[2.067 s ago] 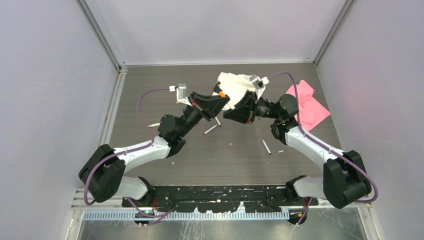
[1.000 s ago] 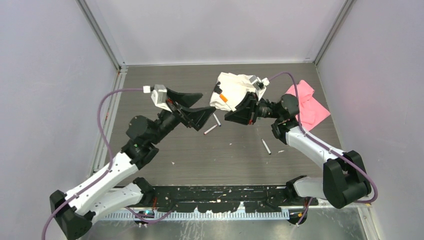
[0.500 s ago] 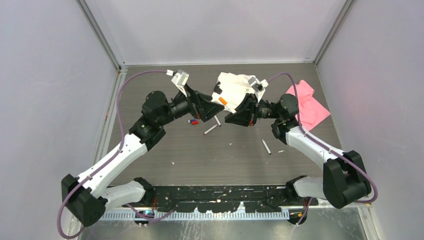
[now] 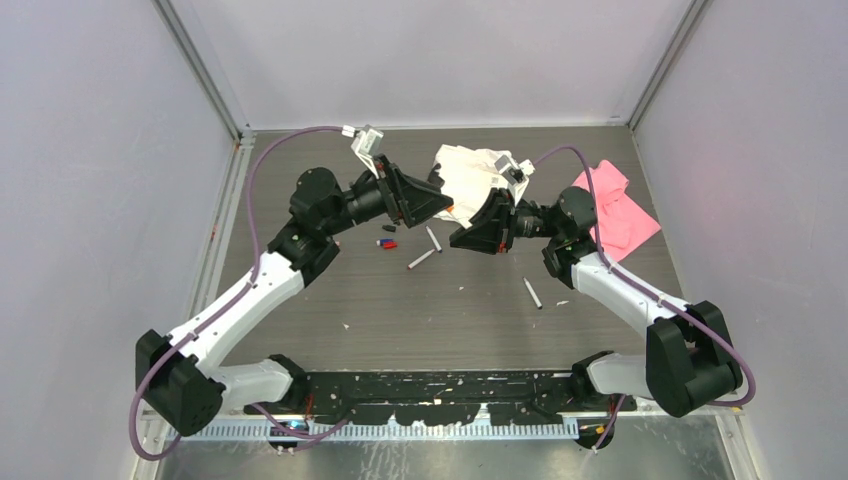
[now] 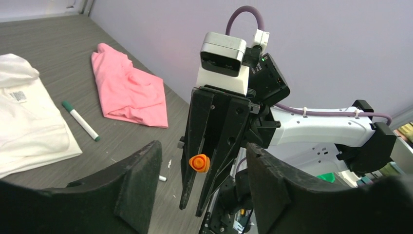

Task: Insert the pens into the pen caps
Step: Press the pen cap onto the pen.

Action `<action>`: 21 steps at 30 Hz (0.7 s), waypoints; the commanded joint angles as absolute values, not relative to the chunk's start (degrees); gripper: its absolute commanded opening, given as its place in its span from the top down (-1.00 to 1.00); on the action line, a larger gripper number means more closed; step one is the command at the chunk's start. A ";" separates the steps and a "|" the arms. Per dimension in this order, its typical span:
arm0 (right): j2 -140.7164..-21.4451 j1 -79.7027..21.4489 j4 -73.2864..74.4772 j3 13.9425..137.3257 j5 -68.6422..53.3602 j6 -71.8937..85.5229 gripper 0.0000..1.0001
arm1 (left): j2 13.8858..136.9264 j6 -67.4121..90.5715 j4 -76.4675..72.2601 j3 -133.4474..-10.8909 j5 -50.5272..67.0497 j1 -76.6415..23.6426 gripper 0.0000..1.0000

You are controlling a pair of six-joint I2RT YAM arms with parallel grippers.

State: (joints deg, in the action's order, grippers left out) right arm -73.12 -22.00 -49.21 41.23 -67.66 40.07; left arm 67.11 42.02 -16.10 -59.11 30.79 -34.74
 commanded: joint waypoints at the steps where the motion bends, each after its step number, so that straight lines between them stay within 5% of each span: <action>1: -72.48 -22.12 -50.12 42.67 -68.12 38.55 0.98 | 68.73 44.36 -20.43 -61.68 33.36 -34.43 -0.20; 21: -72.98 -22.50 -48.08 43.13 -67.94 37.35 0.98 | 71.62 47.64 -26.37 -60.61 33.93 -34.50 0.23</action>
State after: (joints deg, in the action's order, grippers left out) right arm -73.12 -22.13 -47.48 41.23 -67.66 38.68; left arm 71.26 46.87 -22.50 -59.13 32.67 -34.74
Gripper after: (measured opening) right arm 0.235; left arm 0.395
